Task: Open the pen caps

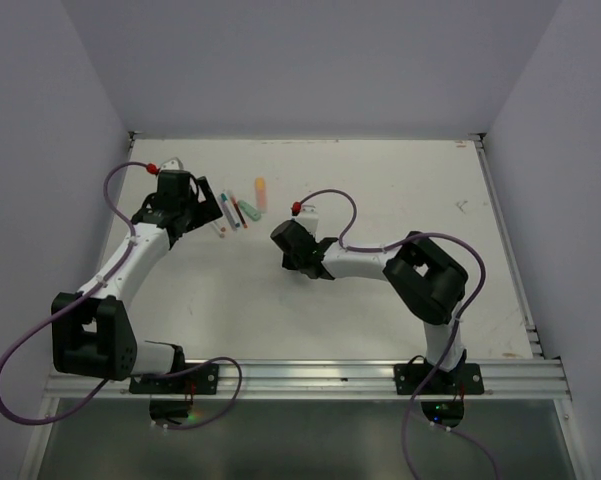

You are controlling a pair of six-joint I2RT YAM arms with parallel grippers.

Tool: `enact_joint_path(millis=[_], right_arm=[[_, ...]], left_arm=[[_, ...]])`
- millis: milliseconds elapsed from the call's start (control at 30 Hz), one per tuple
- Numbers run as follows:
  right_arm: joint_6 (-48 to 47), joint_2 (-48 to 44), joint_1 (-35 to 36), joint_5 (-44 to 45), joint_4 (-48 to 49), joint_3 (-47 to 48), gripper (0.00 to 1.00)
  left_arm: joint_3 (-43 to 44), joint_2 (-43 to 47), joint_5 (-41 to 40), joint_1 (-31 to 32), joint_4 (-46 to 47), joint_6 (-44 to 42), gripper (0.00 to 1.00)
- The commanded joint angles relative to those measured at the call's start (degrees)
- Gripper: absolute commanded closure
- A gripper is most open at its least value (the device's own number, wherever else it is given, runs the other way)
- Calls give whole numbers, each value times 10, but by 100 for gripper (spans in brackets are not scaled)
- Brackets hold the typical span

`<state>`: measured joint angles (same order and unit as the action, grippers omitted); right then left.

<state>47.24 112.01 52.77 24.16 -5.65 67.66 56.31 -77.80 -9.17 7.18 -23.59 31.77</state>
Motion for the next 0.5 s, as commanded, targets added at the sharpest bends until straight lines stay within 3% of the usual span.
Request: enact_joint_path(millis=[0,467], right_arm=[[29,26,1,20,-43,2,77],[16,-49,1,14,-49,-12,50]], left_arm=[[-5,15,0,-7,26,-16,0],[-8,-4,8,-9,25,12,0]])
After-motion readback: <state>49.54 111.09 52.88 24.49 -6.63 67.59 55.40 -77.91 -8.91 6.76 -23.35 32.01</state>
